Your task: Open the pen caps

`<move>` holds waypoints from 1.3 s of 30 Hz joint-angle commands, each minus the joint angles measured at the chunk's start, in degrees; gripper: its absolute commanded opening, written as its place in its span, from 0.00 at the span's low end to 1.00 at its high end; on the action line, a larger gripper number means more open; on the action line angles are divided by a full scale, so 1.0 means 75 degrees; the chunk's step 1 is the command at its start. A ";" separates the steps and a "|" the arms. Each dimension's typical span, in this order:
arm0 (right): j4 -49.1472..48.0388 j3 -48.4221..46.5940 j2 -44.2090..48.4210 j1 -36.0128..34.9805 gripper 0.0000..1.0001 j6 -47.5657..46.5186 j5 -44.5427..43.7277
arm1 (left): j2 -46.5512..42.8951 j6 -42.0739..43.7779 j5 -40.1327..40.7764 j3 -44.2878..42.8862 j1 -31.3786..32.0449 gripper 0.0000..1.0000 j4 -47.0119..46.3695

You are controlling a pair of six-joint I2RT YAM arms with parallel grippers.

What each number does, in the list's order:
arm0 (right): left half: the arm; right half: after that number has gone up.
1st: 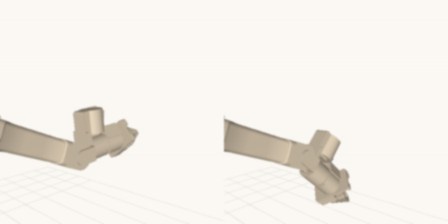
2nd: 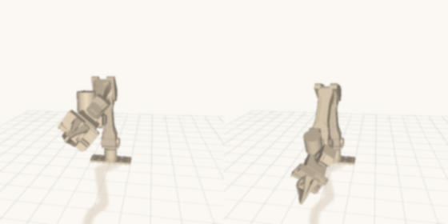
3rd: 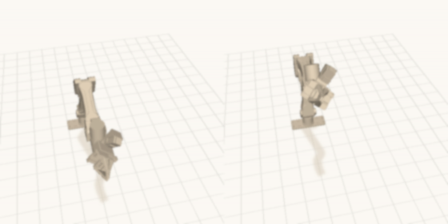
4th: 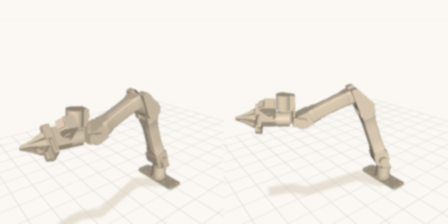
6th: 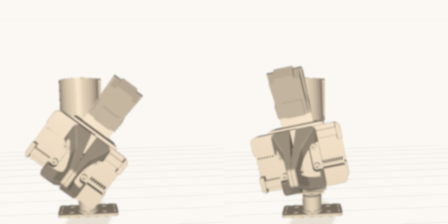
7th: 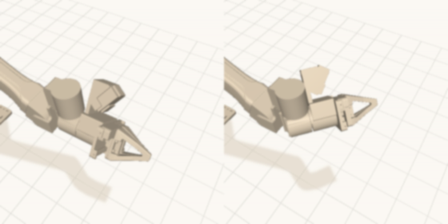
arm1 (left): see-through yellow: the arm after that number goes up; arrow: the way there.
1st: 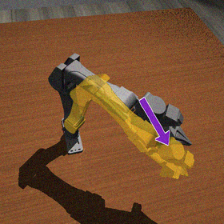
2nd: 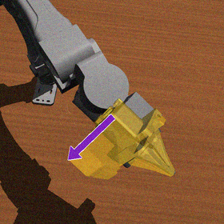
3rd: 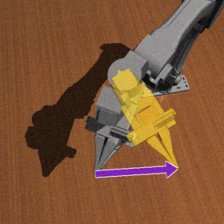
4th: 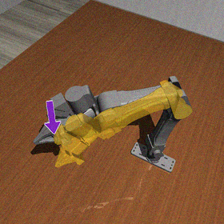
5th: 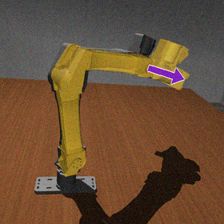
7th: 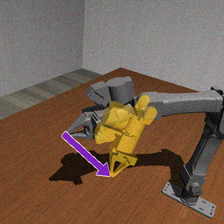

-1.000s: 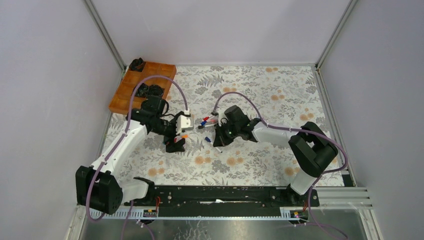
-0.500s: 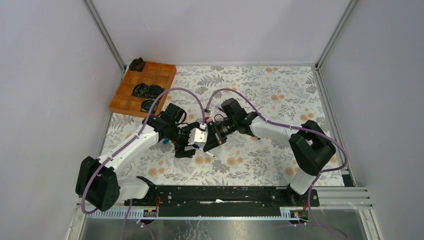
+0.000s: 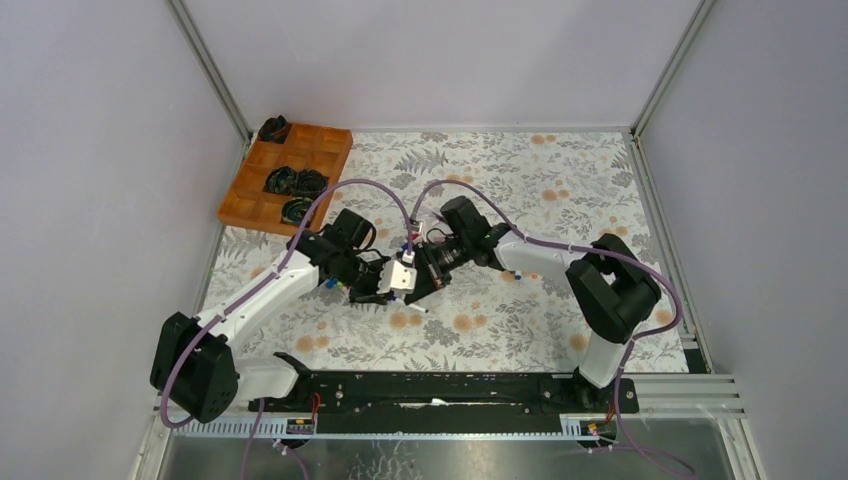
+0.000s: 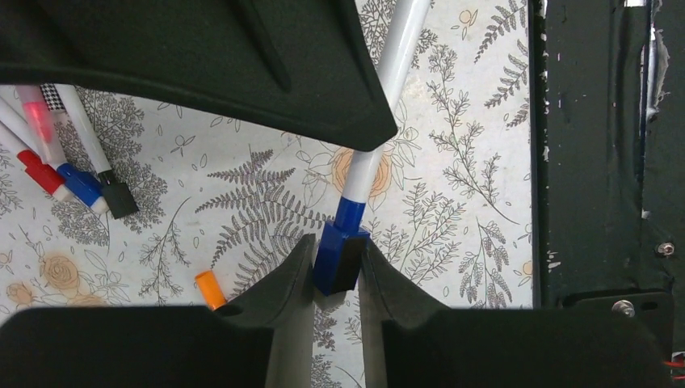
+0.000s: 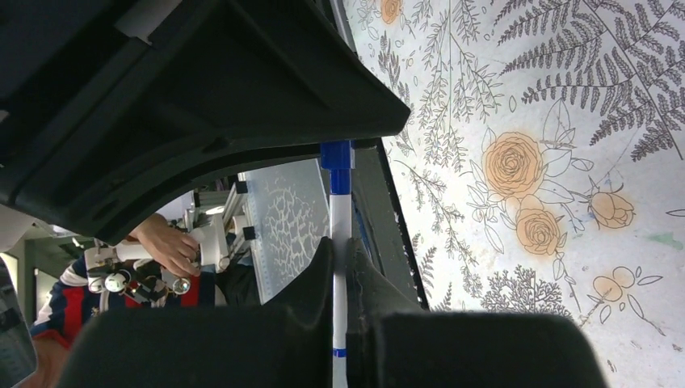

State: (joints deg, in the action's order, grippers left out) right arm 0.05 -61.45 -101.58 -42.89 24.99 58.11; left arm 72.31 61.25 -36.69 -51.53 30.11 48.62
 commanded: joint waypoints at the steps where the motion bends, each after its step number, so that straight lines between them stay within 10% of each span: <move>1: -0.0734 -0.0318 -0.0198 -0.0017 0.05 0.0543 0.0342 | -0.0104 0.0062 -0.0176 -0.0221 0.0118 0.08 -0.0110; 5: -0.0808 -0.0279 -0.0309 -0.0046 0.31 0.0608 0.0476 | -0.0080 0.0045 -0.0127 -0.0332 0.0128 0.00 -0.0045; 10: -0.0649 -0.0197 -0.0510 -0.0127 0.40 0.0468 0.0873 | -0.0101 0.0111 -0.0006 -0.0377 0.0134 0.00 0.0013; 15: -0.0165 -0.0291 -0.0532 -0.0129 0.00 0.0233 0.0531 | -0.0084 0.0277 0.0240 -0.0406 0.0134 0.00 0.0098; 39: 0.1524 0.0635 0.0815 0.0719 0.00 -0.0820 -0.0746 | 0.0468 0.2473 0.2480 0.0158 -0.1904 0.00 -0.0544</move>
State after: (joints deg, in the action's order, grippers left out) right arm 9.91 -56.93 -98.98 -37.76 19.66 52.56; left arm 76.36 78.89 -19.00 -51.03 16.34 45.15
